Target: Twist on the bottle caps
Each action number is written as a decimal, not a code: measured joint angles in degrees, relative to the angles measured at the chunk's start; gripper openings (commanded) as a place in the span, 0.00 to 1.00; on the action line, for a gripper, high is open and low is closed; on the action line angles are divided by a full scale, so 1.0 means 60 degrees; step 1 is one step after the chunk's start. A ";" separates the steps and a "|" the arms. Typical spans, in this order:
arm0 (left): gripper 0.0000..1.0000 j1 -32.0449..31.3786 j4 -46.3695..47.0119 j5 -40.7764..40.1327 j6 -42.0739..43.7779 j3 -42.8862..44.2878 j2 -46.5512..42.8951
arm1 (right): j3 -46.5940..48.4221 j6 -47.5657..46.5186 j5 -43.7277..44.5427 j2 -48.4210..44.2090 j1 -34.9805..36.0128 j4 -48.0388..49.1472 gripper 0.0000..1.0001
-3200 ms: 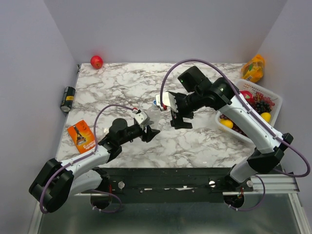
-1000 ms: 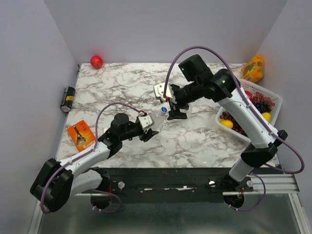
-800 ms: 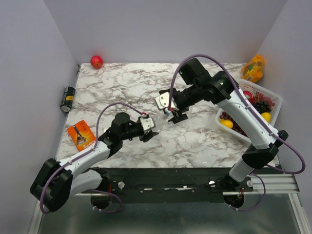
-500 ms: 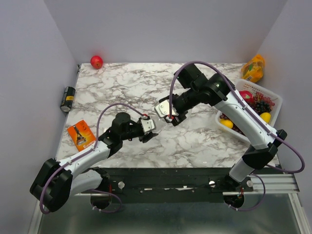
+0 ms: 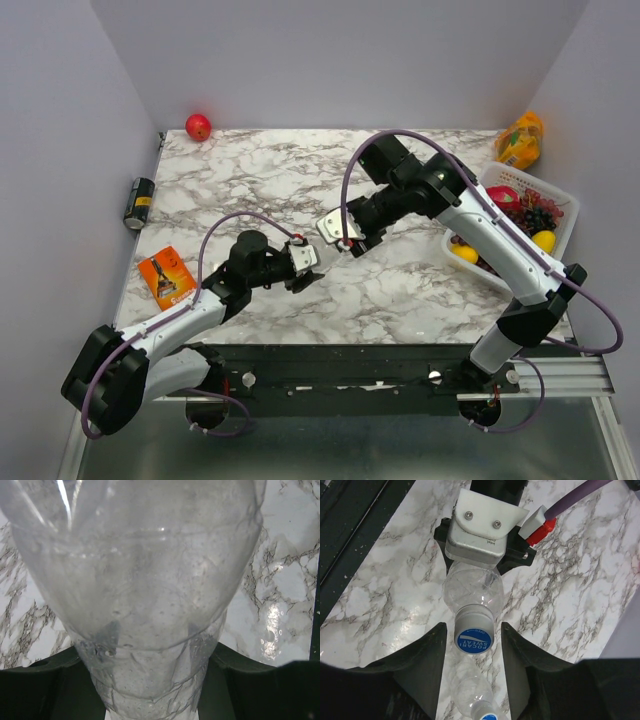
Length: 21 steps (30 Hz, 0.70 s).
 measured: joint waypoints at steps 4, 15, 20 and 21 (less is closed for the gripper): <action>0.00 0.0000 0.0000 0.0000 -0.0040 0.0000 0.0000 | 0.0000 0.0051 0.0029 0.0000 0.0000 0.0000 0.42; 0.00 -0.0018 0.0004 -0.0390 -0.0441 -0.0069 0.0000 | 0.0302 0.1435 0.0306 0.0397 -0.0018 0.0051 0.07; 0.00 -0.0029 0.0095 -0.2568 -0.0809 -0.0029 -0.0004 | 0.2761 0.4473 0.0222 0.2382 -0.0572 -0.0138 0.00; 0.00 -0.0018 0.0087 -0.3104 -0.0772 -0.0004 -0.0004 | 0.3231 0.5125 -0.0018 0.2794 -0.0798 -0.0098 0.00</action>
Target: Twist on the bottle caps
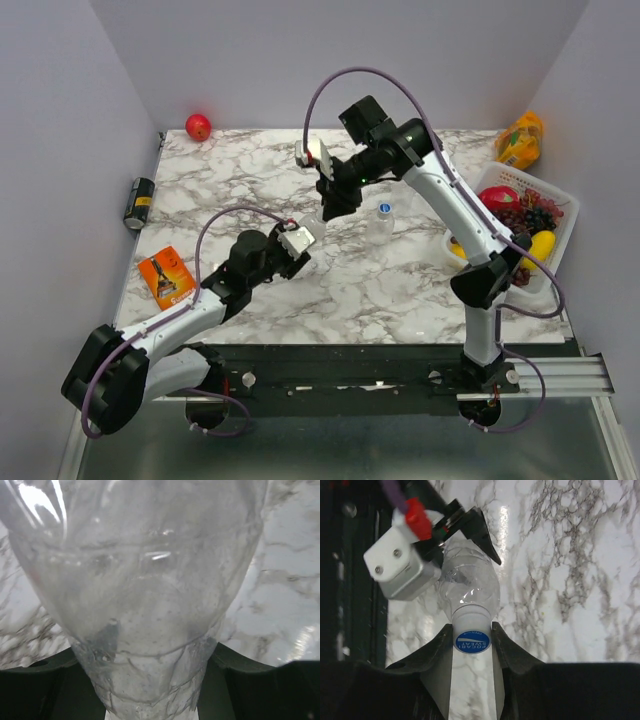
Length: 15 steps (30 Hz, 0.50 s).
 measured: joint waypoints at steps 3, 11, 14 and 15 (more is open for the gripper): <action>0.00 -0.0036 -0.0051 -0.1628 0.0678 0.0124 0.0029 | 0.0776 0.2029 -0.1049 0.0900 -0.0707 0.0175 0.00; 0.00 -0.0189 0.0474 -0.3883 0.4503 0.0171 0.0036 | -0.0623 0.5894 -0.3534 0.1115 -0.1792 0.0674 0.00; 0.00 -0.0229 0.0743 -0.4160 0.5639 0.0171 0.0033 | -0.1417 0.6961 -0.4707 0.1122 -0.2062 0.0696 0.07; 0.00 -0.0233 0.0838 -0.4244 0.5938 0.0171 0.0033 | -0.1570 0.7191 -0.5023 0.1140 -0.2091 0.0652 0.29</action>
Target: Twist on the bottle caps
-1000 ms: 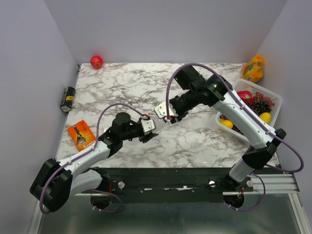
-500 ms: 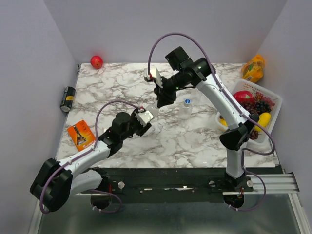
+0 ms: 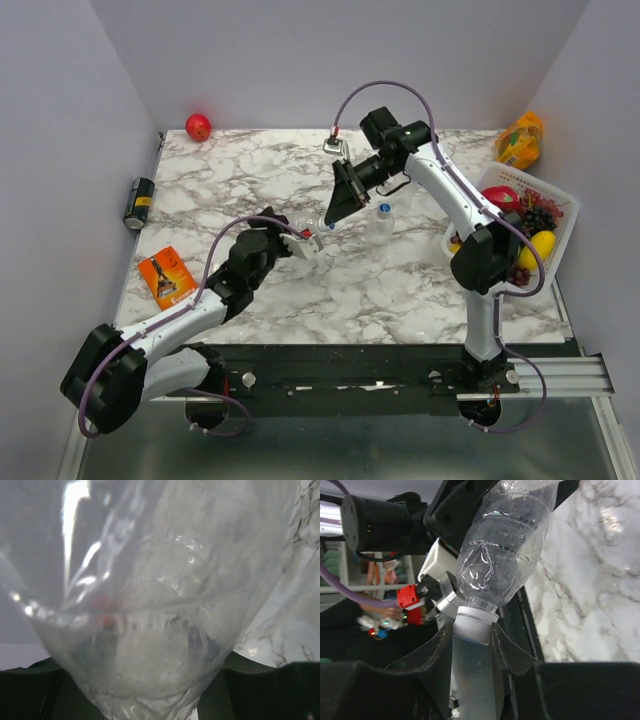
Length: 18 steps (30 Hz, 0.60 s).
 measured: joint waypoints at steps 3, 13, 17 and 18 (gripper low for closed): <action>0.00 0.0000 0.0025 -0.0157 0.0102 0.0026 -0.0011 | 0.0557 0.0058 -0.0339 0.0189 0.0000 -0.0262 0.52; 0.00 0.0404 -0.3785 0.2903 -0.2922 0.1683 -0.0149 | -0.1851 -0.5850 0.1971 -0.4138 0.0539 0.1249 0.66; 0.00 0.0641 -0.5253 0.5082 -0.3432 0.1865 -0.0149 | -0.4120 -0.8247 0.2874 -0.6433 0.1475 0.2058 0.64; 0.00 0.0670 -0.5461 0.5490 -0.3504 0.1905 -0.0149 | -0.4258 -0.8695 0.3013 -0.6594 0.1690 0.2146 0.64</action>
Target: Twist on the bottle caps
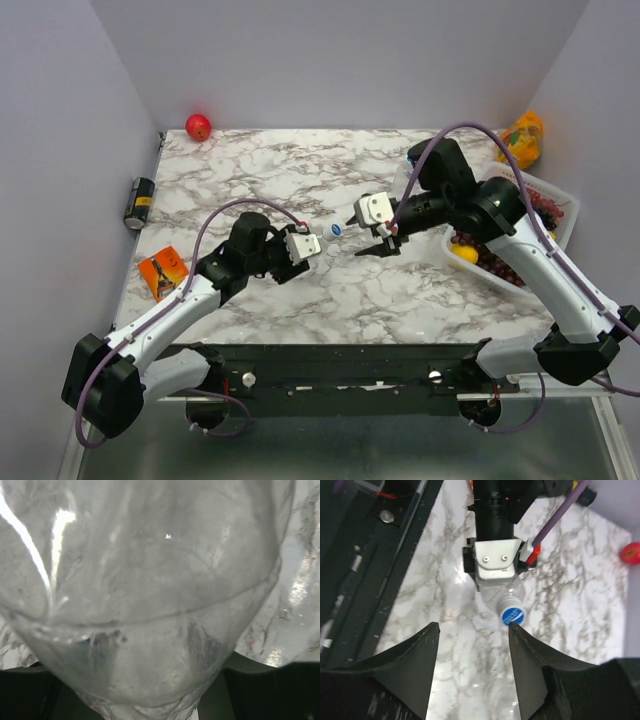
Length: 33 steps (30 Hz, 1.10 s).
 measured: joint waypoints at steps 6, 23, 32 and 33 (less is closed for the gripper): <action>0.00 0.0109 -0.0554 0.1198 -0.0047 0.0350 0.0098 | -0.0036 -0.1920 0.0841 0.0579 0.0492 0.0233 0.62; 0.00 0.0109 -0.1071 0.1934 0.0335 0.0776 0.0415 | 0.0098 -0.3031 0.1231 0.1257 0.0681 0.0149 0.36; 0.00 0.0168 -0.0754 0.1249 -0.0237 0.0750 0.0415 | 0.1719 -0.1024 0.1402 0.2459 0.0543 -0.0361 0.00; 0.00 0.0175 -0.0608 0.0838 -0.0488 0.0725 0.0412 | 0.1985 -0.0503 0.1461 0.2718 0.0466 -0.0372 0.01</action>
